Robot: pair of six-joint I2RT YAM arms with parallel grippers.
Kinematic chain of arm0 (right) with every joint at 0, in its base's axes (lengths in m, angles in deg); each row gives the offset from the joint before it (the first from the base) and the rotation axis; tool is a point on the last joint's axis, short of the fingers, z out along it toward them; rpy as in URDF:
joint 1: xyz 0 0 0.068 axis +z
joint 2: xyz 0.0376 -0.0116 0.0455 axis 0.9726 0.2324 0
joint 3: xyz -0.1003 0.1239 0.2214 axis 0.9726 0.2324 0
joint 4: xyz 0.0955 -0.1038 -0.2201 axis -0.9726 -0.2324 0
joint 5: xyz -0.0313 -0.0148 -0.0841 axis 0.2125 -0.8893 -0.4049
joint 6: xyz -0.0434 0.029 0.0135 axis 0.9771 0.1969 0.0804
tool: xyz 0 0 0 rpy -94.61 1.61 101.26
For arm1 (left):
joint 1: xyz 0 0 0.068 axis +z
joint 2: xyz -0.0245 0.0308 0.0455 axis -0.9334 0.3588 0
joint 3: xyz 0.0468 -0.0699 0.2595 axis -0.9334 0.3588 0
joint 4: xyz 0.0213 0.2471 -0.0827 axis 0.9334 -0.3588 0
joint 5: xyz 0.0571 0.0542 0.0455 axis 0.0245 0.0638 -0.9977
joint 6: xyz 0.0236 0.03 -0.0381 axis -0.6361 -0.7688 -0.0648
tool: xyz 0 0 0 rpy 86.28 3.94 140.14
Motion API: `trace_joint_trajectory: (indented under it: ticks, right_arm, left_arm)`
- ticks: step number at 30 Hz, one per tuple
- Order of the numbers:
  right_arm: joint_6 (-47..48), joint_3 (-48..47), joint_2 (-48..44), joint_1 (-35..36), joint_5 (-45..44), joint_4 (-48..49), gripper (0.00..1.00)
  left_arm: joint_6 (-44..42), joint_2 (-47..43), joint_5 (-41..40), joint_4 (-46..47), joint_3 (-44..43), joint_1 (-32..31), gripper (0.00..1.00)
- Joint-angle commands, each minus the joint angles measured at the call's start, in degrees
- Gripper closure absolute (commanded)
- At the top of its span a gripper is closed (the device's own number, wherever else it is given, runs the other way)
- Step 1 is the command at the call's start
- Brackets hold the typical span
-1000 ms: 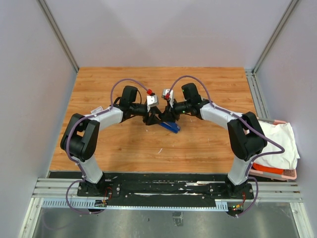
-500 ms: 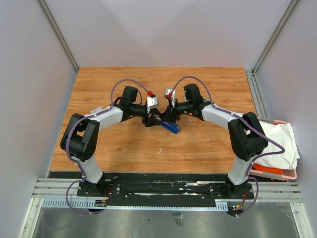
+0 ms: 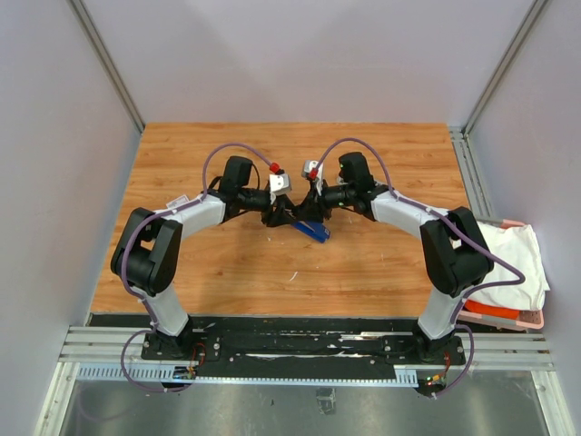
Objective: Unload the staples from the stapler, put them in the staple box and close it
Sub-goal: Unload the staple at the center of the board.
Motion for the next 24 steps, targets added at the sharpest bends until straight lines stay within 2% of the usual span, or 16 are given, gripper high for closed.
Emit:
trace_joint_trajectory:
  ticks: [1,5,8,13,16,24]
  right_arm:
    - [-0.8,0.3,-1.8,-0.7,2.8,2.8,0.99]
    - [-1.0,0.2,-1.8,-0.7,3.0,2.8,0.99]
    - [-1.2,0.1,-1.8,-0.7,3.3,3.0,0.99]
    - [-1.4,0.0,-2.3,-0.7,3.6,2.9,0.99]
    - [-1.4,0.0,-2.7,-0.9,3.6,2.9,0.99]
    - [-5.0,1.7,-4.4,-3.5,5.8,7.1,1.00]
  left_arm:
    - [2.7,-1.4,1.2,3.2,-0.1,-0.2,0.52]
    - [2.4,-1.2,1.4,3.3,0.2,-0.2,0.62]
    - [1.8,-1.1,1.7,3.2,0.7,-0.3,0.64]
    - [1.5,-1.2,1.2,3.2,0.7,-0.2,0.89]
    - [1.5,-1.3,0.8,3.3,0.7,-0.2,0.99]
    - [2.3,-2.8,-4.7,4.0,1.1,0.1,1.00]
